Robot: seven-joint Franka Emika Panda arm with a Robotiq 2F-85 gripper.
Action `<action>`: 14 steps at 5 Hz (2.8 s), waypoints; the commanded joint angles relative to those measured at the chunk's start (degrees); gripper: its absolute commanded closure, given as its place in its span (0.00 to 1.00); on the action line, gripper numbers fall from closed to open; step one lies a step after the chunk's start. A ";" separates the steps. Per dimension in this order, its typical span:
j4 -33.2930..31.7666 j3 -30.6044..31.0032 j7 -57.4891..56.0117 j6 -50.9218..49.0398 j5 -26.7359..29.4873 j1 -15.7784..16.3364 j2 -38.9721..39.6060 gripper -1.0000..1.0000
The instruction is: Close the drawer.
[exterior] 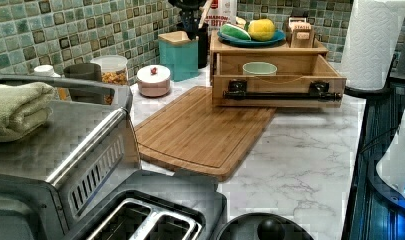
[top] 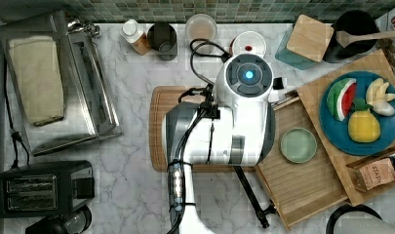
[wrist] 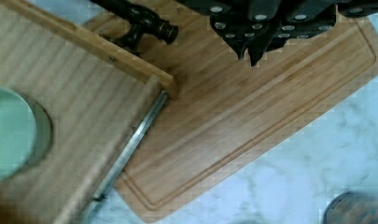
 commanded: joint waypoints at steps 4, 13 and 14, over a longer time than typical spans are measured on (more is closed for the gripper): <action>-30.17 4.99 -39.57 20.46 6.78 6.00 -14.59 1.00; -48.05 -5.41 -60.68 29.98 -5.19 -2.87 -13.83 1.00; -47.48 -5.54 -59.33 28.17 -4.61 -3.19 -13.23 1.00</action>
